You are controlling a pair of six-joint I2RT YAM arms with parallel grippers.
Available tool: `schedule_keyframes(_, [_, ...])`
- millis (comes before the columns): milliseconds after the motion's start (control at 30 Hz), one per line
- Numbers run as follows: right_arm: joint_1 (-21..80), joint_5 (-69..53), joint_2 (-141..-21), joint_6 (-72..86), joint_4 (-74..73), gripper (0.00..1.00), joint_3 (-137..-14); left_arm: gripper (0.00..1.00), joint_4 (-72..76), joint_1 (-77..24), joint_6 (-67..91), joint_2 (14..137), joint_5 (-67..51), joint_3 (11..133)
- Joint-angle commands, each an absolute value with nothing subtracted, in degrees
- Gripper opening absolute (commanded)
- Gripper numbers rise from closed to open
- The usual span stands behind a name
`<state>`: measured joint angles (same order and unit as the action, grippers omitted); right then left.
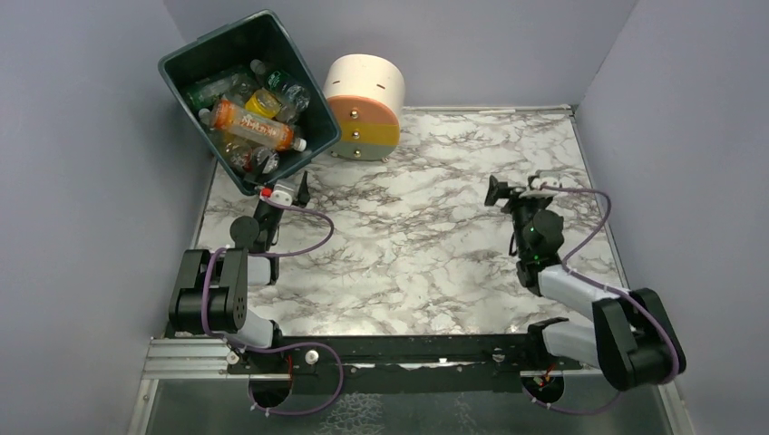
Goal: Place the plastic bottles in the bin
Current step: Adjust the trash bin at the center of the board.
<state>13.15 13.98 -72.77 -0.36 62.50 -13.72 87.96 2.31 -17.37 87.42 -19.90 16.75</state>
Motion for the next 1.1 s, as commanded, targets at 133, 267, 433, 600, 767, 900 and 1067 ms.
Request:
schedule_keyframes(133, [13.5,4.7,-69.2,8.5,28.8,1.00,-33.2,0.99,58.9,3.2,-1.1,78.9,-11.2,18.0])
schedule_keyframes(267, [13.5,0.1,-68.9,10.2,27.4,1.00,-33.8,0.99,53.6,3.2,0.2,73.5,-11.0,20.5])
schedule_keyframes(433, [13.5,-5.8,-70.2,11.1,25.8,1.00,-35.8,0.99,48.5,3.2,1.7,70.4,-10.8,24.6])
schedule_keyframes(600, [13.5,-10.0,-70.9,13.0,26.0,1.00,-36.4,0.99,41.7,3.3,2.3,70.9,-11.6,33.0])
schedule_keyframes(767, [13.5,-12.7,-70.8,14.2,26.6,1.00,-35.9,0.99,38.1,5.2,4.2,73.4,-13.5,40.3])
schedule_keyframes(900, [13.5,-14.0,-70.9,15.1,27.6,0.99,-34.6,0.99,34.4,7.2,5.4,76.1,-16.6,49.1])
schedule_keyframes(1067, [13.5,-15.1,-71.3,15.9,28.6,1.00,-34.3,0.99,28.3,8.8,4.8,78.7,-18.4,60.0])
